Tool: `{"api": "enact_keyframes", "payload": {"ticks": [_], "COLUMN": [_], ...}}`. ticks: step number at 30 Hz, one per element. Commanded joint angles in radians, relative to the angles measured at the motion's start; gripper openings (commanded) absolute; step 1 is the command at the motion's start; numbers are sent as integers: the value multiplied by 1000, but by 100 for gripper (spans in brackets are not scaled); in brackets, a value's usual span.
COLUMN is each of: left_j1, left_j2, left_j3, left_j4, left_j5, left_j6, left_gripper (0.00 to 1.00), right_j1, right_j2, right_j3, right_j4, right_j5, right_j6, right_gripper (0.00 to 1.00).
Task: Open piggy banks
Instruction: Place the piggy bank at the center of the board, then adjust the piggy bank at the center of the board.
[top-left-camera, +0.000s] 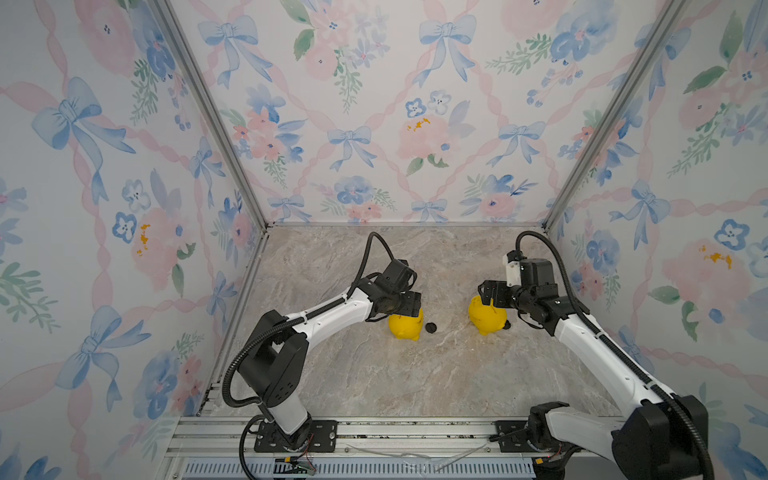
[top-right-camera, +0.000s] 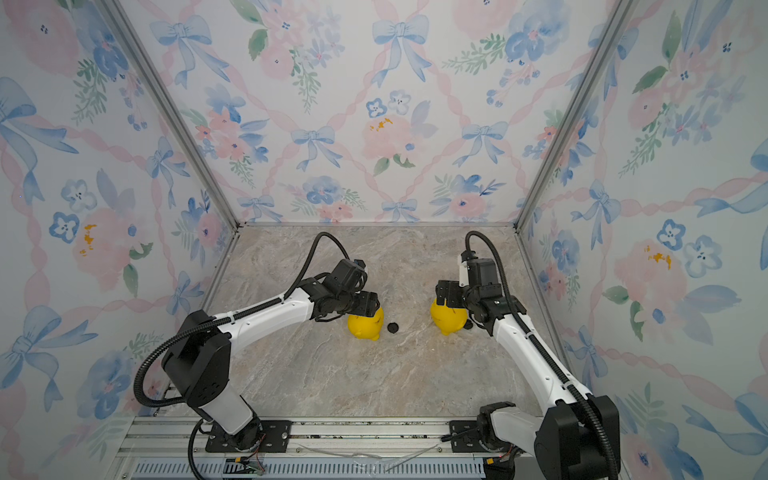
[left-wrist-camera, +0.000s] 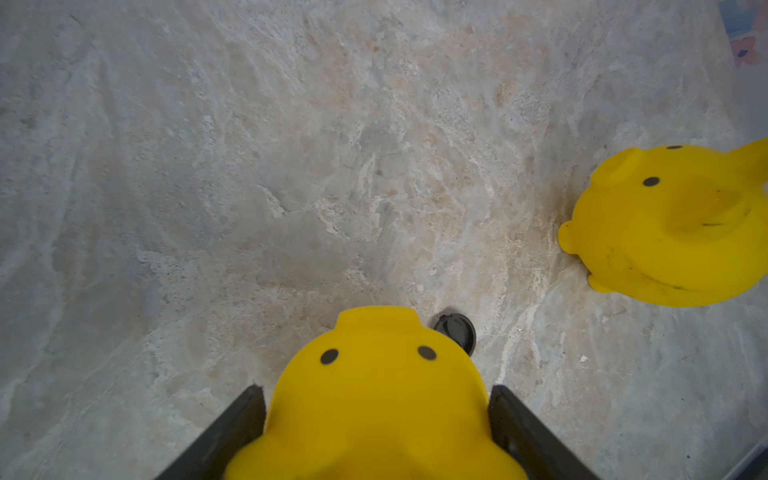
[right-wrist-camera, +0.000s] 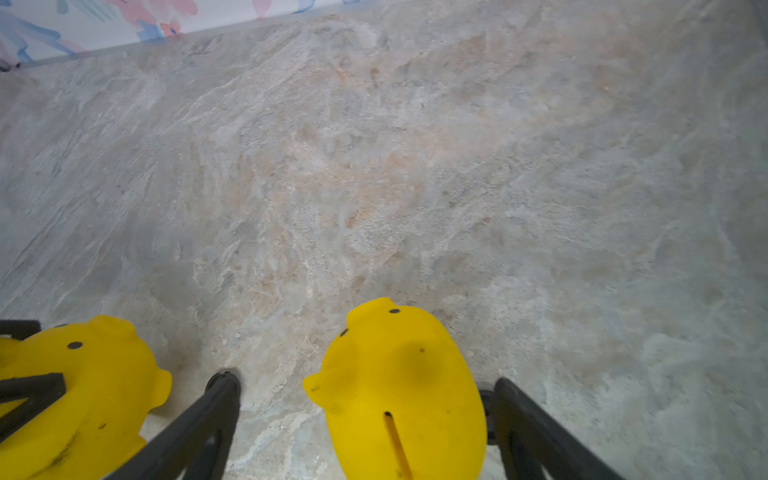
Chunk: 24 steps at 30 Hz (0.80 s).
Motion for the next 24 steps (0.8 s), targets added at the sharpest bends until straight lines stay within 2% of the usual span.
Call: {"api": "enact_keyframes", "payload": {"ticks": [1,5,9,17,24], "left_j1": [-12,-18,-18,-17,-12], "left_j2": [34,75,96,125,130], "left_j3": [46,78,88,104,105], "left_j4": [-29,-57,-62,-62,-62], "left_j5": [-18,-28,-19,3,6], "left_j6": [8,16,21,30,27], "left_gripper": [65,65,69,79,93], "right_j1": [-76,-143,-146,-134,-84], "right_j2": [24,52,90,151,122], "right_j3": [-24,-62,-63,-92,-119], "right_j4": [-20,55,72,104,103], "right_j5": [-61,-168,-218,-276,-255], "right_j6": [54,86,85,85,99], "right_gripper": [96,96,96,96,96]}}
